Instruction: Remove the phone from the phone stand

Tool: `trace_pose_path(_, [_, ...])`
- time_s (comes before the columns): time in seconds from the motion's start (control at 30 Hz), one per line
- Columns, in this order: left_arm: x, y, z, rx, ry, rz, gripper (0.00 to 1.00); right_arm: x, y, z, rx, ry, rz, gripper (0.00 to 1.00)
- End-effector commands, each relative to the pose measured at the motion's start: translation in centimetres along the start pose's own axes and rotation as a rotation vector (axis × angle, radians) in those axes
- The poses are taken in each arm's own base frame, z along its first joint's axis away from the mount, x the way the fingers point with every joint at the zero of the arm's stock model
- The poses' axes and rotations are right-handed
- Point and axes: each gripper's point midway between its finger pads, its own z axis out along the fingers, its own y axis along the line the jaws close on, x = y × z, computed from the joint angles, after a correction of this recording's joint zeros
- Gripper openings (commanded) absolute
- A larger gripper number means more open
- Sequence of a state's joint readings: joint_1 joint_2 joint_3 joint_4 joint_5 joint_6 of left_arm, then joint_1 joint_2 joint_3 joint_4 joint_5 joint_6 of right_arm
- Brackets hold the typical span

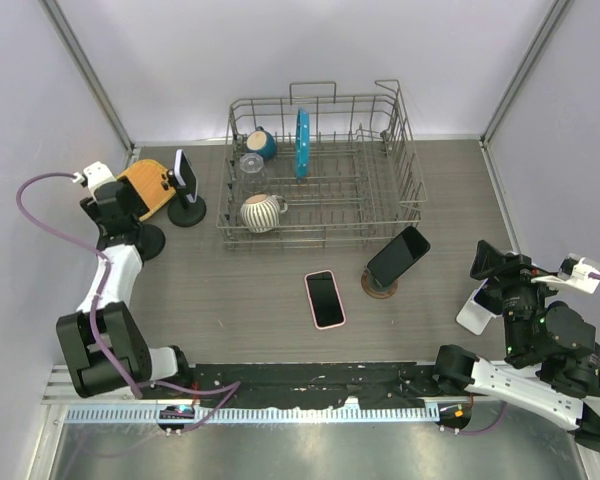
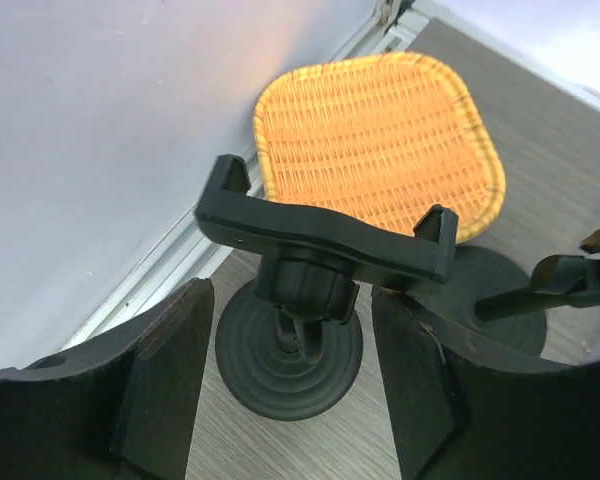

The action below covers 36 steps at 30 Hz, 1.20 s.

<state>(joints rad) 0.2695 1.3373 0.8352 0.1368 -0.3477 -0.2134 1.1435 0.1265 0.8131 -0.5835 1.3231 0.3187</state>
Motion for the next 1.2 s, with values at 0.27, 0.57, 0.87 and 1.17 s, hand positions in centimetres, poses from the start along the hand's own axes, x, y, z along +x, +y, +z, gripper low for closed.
trace_pose_path(0.27, [-8.6, -2.0, -7.2, 0.090, -0.152, -0.127, 1.00, -0.1, -0.4, 0.0, 0.016, -0.014, 0.030, 0.70])
trace_pose_path(0.57, [-11.1, -10.1, -10.2, 0.377, -0.070, -0.073, 1.00, 0.1, 0.2, 0.1, -0.007, -0.010, 0.025, 0.70])
trace_pose_path(0.87, [-7.9, -18.2, -5.2, 0.427, 0.089, 0.119, 0.97, 0.3, 0.6, 0.0, -0.039, -0.004, 0.027, 0.70])
trace_pose_path(1.17, [-6.4, -17.9, -2.6, 0.320, 0.155, 0.154, 0.78, 0.2, 0.7, 0.0, -0.049, -0.007, 0.038, 0.70])
